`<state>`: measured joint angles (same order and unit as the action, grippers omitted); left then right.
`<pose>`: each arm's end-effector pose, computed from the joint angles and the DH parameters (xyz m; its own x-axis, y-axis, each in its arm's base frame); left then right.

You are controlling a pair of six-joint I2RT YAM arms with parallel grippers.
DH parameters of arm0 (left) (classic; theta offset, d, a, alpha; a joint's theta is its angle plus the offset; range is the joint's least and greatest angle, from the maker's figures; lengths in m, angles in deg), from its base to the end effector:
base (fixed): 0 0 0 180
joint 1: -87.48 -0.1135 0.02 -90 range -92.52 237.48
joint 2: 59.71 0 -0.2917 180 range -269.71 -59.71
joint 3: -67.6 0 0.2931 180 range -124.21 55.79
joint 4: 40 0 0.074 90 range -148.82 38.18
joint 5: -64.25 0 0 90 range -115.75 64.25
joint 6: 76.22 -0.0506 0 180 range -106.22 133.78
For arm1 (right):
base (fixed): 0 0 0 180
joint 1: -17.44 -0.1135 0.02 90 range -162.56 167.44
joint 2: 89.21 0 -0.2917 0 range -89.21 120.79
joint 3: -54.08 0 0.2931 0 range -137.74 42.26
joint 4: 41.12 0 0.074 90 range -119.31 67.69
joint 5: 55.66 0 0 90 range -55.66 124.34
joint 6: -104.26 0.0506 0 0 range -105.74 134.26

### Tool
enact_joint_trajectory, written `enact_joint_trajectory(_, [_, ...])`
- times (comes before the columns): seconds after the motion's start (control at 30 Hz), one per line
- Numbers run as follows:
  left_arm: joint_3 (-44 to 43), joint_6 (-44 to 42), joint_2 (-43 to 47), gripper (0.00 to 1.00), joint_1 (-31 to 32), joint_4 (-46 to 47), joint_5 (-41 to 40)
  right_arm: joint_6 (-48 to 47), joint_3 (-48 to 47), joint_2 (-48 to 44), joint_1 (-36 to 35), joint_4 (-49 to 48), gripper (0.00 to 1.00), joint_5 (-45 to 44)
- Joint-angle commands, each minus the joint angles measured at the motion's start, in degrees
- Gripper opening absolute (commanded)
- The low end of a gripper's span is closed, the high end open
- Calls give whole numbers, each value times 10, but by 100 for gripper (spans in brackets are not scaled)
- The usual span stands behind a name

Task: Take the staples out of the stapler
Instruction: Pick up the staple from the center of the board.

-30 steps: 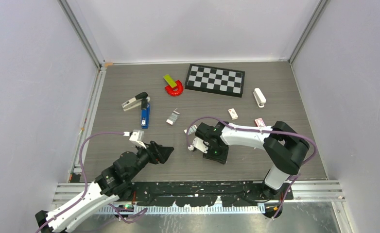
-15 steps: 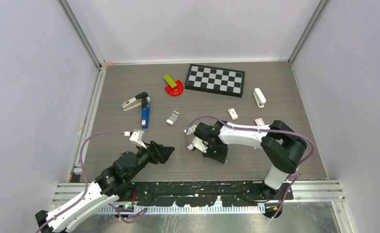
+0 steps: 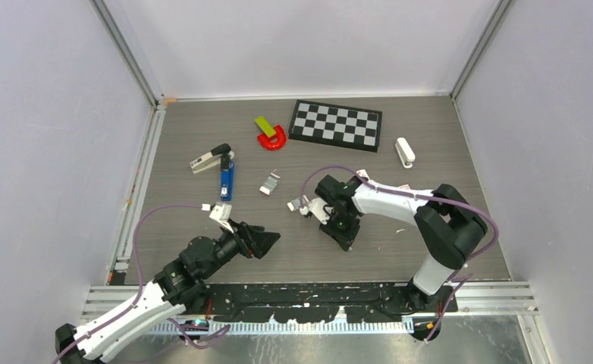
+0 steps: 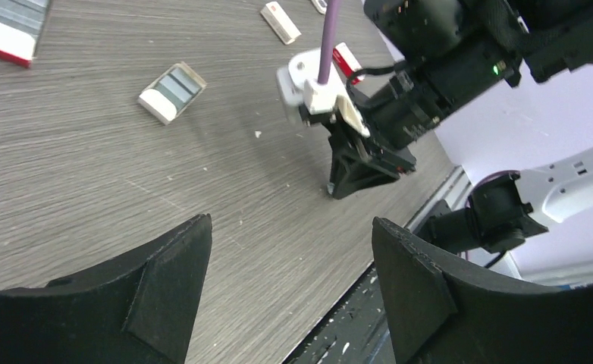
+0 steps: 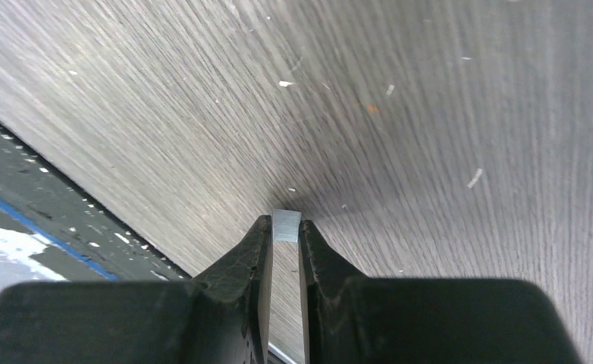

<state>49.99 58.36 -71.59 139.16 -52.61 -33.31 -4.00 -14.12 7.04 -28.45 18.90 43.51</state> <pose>0.0979 -0.1131 0.1879 -0.5420 -0.4364 -0.7182 0.4441 0.5768 -0.6856 0.2132 0.2315 0.1418 -0.4373 -0.8956 -0.0819 -0.8946 0.4240 0.1407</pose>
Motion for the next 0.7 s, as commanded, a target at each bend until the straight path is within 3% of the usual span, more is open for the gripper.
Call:
enact_joint_trajectory(0.0, [3, -7, -36, 79, -1, 124, 51, 17, -21, -58, 40, -14, 6, 84])
enact_joint_trajectory(0.17, [15, 19, -118, 85, -1, 245, 73, 31, -31, -102, 93, -8, 6, 166])
enact_joint_trajectory(0.37, [-5, 43, -234, 99, -1, 368, 113, 40, -52, -156, 120, -3, 6, 230])
enact_joint_trajectory(0.67, [-51, 52, -374, 100, -1, 566, 159, 56, -132, -199, 140, 10, 7, 316])
